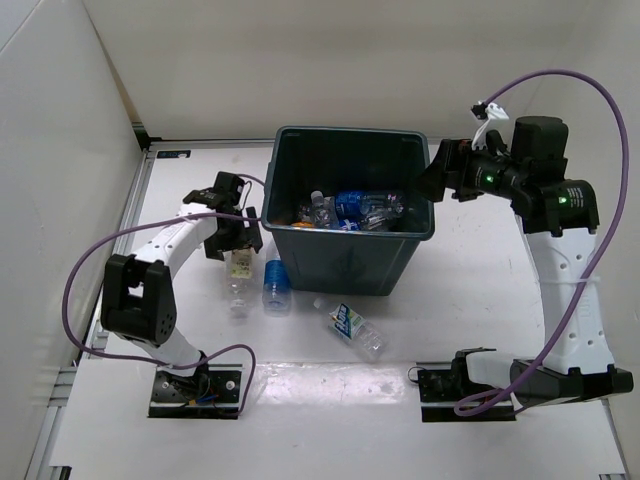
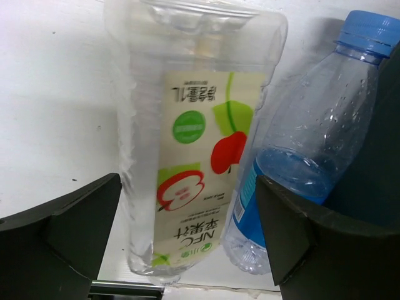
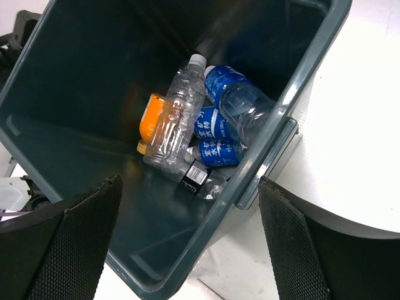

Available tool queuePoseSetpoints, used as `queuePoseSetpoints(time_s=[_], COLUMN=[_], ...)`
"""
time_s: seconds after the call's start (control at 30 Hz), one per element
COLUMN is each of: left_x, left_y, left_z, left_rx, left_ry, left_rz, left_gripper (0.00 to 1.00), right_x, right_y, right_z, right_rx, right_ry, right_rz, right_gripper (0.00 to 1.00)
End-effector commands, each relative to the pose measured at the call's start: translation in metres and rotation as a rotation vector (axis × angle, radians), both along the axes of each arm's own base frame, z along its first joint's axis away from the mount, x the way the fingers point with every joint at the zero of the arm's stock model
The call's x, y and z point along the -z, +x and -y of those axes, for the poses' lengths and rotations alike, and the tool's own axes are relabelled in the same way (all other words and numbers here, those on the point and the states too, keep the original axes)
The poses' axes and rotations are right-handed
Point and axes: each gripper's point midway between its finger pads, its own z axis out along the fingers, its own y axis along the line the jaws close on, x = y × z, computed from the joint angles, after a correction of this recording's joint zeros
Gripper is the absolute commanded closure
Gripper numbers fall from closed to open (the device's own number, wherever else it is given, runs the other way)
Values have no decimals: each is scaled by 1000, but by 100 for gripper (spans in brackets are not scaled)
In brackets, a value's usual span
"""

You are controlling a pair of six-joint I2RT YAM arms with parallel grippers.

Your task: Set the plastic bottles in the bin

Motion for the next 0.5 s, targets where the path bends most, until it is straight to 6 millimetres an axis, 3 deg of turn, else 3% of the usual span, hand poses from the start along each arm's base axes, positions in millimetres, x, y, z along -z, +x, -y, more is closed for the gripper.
queuePoseSetpoints(time_s=[0.0,0.47], left_x=[-35,16], left_y=[11,-18], left_z=[-5,-5], left_rx=[-23,-46], left_ry=[6,8], left_rz=[107,-74], left_gripper=[1,1], right_x=[-12,-9], right_y=[-5,-9], right_z=[-5,-6], right_rx=[-24,-35], right_ry=[24,25], right_rz=[50,40], right_gripper=[10,10])
